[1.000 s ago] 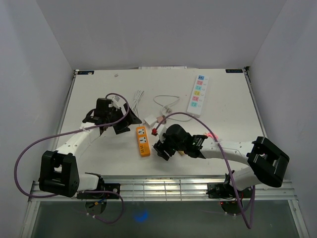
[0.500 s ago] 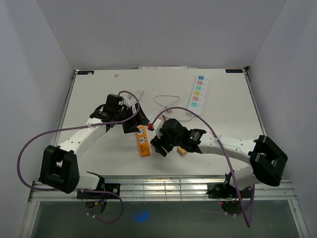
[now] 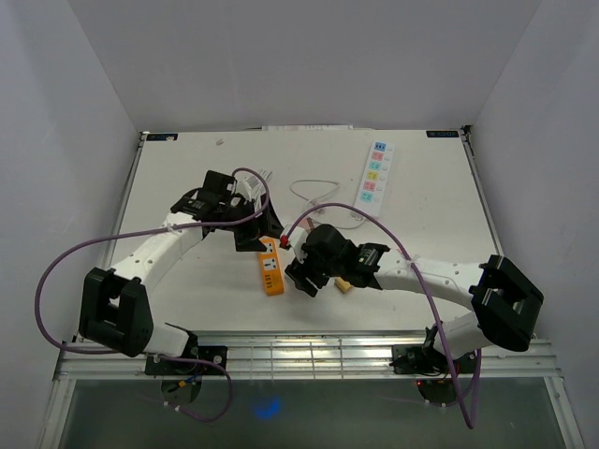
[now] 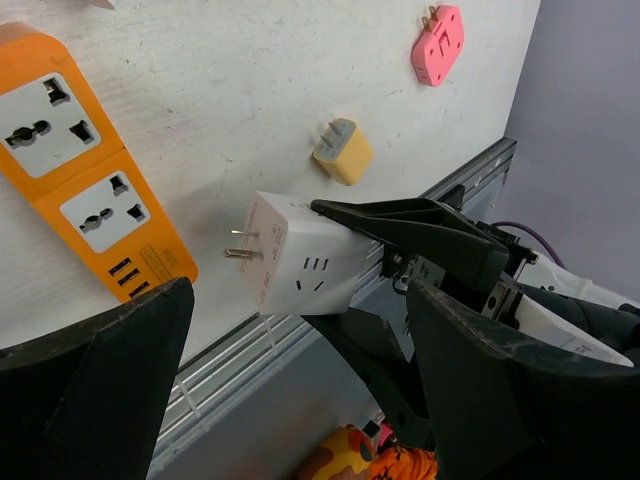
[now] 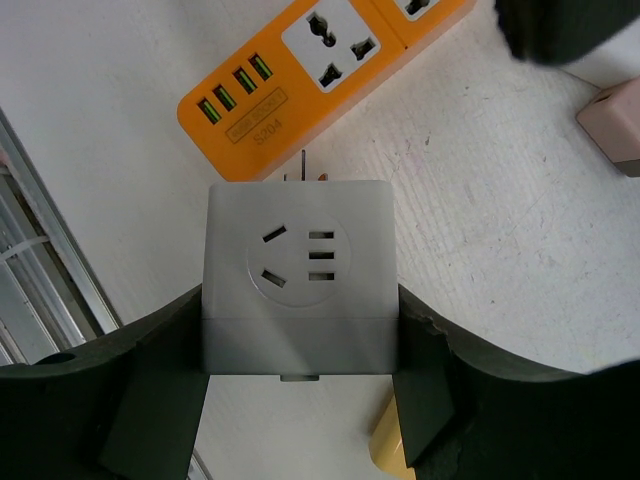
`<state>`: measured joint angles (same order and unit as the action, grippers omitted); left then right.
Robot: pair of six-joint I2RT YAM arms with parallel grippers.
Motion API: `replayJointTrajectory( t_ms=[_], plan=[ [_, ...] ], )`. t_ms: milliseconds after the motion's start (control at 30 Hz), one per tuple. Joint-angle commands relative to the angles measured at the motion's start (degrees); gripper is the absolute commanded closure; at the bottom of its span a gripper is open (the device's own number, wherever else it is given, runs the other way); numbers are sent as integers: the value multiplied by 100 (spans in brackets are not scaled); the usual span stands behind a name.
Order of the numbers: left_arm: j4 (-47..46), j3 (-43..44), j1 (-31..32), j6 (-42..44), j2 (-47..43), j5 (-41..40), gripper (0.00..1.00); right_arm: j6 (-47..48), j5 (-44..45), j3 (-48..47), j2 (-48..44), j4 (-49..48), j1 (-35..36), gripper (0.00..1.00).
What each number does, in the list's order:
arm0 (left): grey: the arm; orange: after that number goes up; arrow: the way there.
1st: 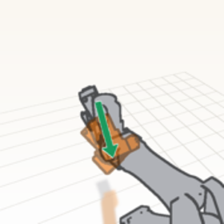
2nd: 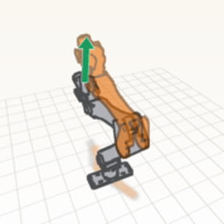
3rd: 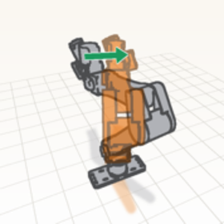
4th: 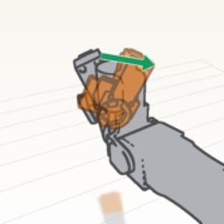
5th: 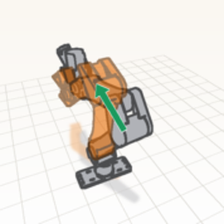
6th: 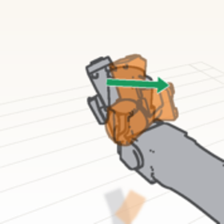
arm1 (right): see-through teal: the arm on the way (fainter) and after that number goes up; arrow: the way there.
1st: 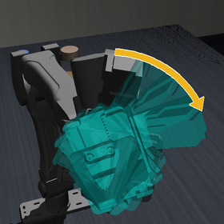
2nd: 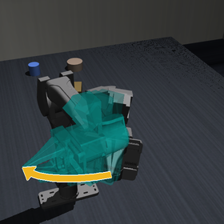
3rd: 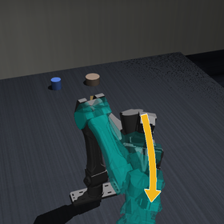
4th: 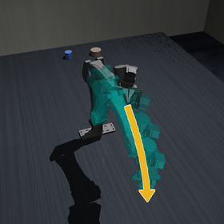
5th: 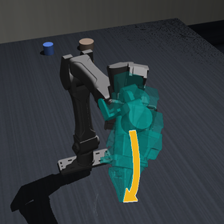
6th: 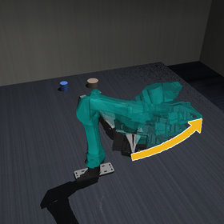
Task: Insert the plug
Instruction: Place the socket at the center of the board.
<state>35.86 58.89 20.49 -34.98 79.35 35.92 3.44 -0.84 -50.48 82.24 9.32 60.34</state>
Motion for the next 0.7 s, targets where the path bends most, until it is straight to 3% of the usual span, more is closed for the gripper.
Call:
replayJointTrajectory(
  t_ms=[0,667],
  plan=[
    [290,271,148,237,159,64,2,148,-144,-190,-112,-124,-4,88],
    [624,474,1132,431,669,-41,2,236,-12,-349,-85,-9,-4,85]
  ],
)
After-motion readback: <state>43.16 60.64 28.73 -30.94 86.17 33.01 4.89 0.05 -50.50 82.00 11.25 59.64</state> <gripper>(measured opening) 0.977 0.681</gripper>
